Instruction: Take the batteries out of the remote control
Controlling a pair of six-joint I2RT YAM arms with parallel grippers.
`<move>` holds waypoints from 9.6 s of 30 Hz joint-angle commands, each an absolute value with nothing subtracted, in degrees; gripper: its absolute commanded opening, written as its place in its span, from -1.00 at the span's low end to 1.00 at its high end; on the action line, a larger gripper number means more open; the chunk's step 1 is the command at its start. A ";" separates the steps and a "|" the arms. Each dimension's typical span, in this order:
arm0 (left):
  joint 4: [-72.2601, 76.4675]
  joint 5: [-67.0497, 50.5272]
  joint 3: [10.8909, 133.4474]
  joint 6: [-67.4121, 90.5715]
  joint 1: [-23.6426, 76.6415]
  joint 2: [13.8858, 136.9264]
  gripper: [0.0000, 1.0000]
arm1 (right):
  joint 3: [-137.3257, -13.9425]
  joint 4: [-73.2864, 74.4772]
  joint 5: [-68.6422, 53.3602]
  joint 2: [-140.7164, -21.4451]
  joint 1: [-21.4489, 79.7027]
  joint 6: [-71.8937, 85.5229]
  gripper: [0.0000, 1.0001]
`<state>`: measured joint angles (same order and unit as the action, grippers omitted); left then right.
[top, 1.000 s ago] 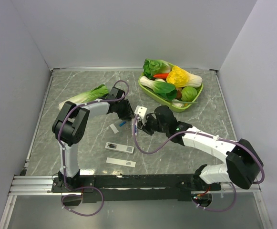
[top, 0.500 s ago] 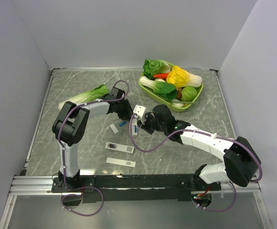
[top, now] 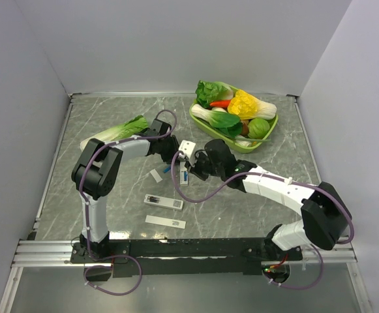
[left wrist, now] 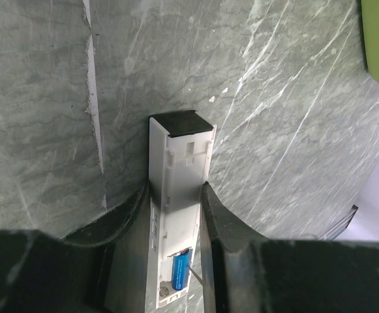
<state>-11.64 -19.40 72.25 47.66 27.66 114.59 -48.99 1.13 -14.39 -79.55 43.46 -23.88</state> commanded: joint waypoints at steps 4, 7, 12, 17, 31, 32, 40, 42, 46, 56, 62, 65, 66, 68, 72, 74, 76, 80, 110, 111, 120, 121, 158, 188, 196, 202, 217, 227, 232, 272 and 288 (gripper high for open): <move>-16.35 -15.03 69.08 47.02 28.83 117.95 -0.82 | -50.80 2.37 -9.94 -83.14 44.64 -24.79 -1.00; -16.44 -14.94 68.82 47.11 28.83 117.86 -0.83 | -49.66 1.41 -9.49 -83.93 45.26 -23.65 -1.00; -16.70 -14.77 68.55 47.37 28.83 117.86 -0.84 | -48.78 0.52 -10.11 -84.90 45.53 -21.01 -1.00; -16.61 -14.85 68.12 47.29 28.83 117.78 -0.84 | -48.08 -1.30 -10.98 -85.96 45.44 -17.58 -1.00; -16.35 -15.12 66.80 47.37 28.83 117.33 -0.85 | -42.72 -3.78 -12.48 -83.50 43.42 -12.39 -1.00; -16.26 -15.12 66.71 47.46 28.83 117.25 -0.85 | -42.11 -4.48 -13.35 -83.06 43.33 -12.31 -1.00; -16.08 -14.94 66.71 47.99 28.83 117.33 -0.85 | -41.57 -7.82 -15.56 -82.70 43.51 -10.02 -1.00; -16.00 -15.03 66.62 48.25 28.74 117.33 -0.85 | -42.01 -7.30 -14.68 -83.23 43.59 -9.93 -1.00; -16.17 -14.59 66.45 48.25 28.83 117.42 -0.86 | -40.61 -7.91 -11.35 -84.11 43.86 -8.97 -1.00; -15.38 -14.68 65.04 48.43 28.83 117.33 -0.87 | -37.88 -9.32 -6.77 -84.37 43.94 -6.33 -1.00; -15.64 -14.50 64.34 48.34 28.83 117.07 -0.88 | -37.00 -7.92 -3.01 -83.67 44.12 -3.53 -1.00; -15.47 -14.50 64.16 48.34 28.74 117.07 -0.88 | -36.13 -6.41 -0.10 -84.02 44.21 1.12 -1.00; -15.38 -14.50 64.16 48.43 28.74 116.98 -0.88 | -35.51 -7.46 1.57 -83.24 44.21 2.45 -1.00; -15.21 -14.76 64.07 48.51 28.74 116.90 -0.88 | -34.10 -7.91 4.55 -82.45 44.21 5.26 -1.00; -15.55 -14.85 64.51 48.60 28.74 116.19 -0.88 | -33.40 -7.38 8.78 -79.20 44.12 6.50 -1.00; -16.43 -14.85 65.56 48.60 28.74 115.93 -0.88 | -33.66 -6.07 10.10 -77.79 44.03 6.50 -1.00; -17.40 -14.68 66.79 48.69 28.74 115.49 -0.87 | -35.32 -4.23 11.76 -76.82 43.86 6.24 -1.00; -18.63 -14.50 68.11 49.13 28.74 113.91 -0.82 | -36.47 -1.76 12.92 -75.85 43.16 6.24 -1.00; -15.48 -17.14 65.30 50.54 29.00 104.50 -0.73 | -39.55 -6.49 0.00 -79.54 33.66 6.33 -1.00; -15.12 -17.31 65.39 50.54 29.00 104.41 -0.72 | -38.94 -6.76 -1.31 -79.54 33.58 6.42 -1.00; -13.10 -19.07 68.55 49.75 29.00 108.28 -0.71 | -35.42 -12.29 -6.32 -80.77 33.31 8.79 -1.00; -12.92 -19.16 68.64 49.83 28.92 109.33 -0.71 | -34.98 -12.91 -6.68 -80.68 33.14 9.14 -1.00; -8.71 -18.71 68.82 52.03 25.66 107.93 -0.45 | -27.51 -23.55 -16.00 -80.33 26.72 15.65 -1.00; -6.06 -21.45 72.69 49.39 26.10 118.56 -0.54 | -24.79 -32.48 -20.38 -82.27 24.61 16.34 -1.00; -5.27 -21.53 70.84 50.36 26.10 118.30 -0.56 | -22.33 -36.73 -23.20 -82.44 21.89 17.14 -1.00; -5.18 -21.45 70.05 50.63 26.10 117.86 -0.58 | -21.27 -39.63 -24.60 -82.44 21.27 17.58 -1.00; -6.06 -20.83 70.58 50.54 26.10 118.56 -0.60 | -18.54 -50.62 -31.03 -86.40 18.81 21.62 -1.00; -5.98 -20.74 70.58 50.71 26.10 118.92 -0.61 | -20.03 -51.94 -35.23 -88.85 18.54 22.32 -1.00; -5.71 -20.92 69.70 51.06 26.10 118.65 -0.61 | -21.09 -51.42 -35.51 -90.00 18.46 22.06 -1.00; -4.39 -21.88 64.42 53.00 26.37 116.46 -0.78 | -27.60 -43.67 -29.62 -86.13 21.00 19.77 -1.00; -3.69 -22.41 64.16 53.17 26.37 116.90 -0.79 | -26.98 -43.69 -28.57 -82.88 21.97 19.60 -1.00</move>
<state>0.62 -24.80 65.73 54.61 25.98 115.70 -26.26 -42.50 -29.52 -86.59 20.95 20.71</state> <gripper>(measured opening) 0.105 0.229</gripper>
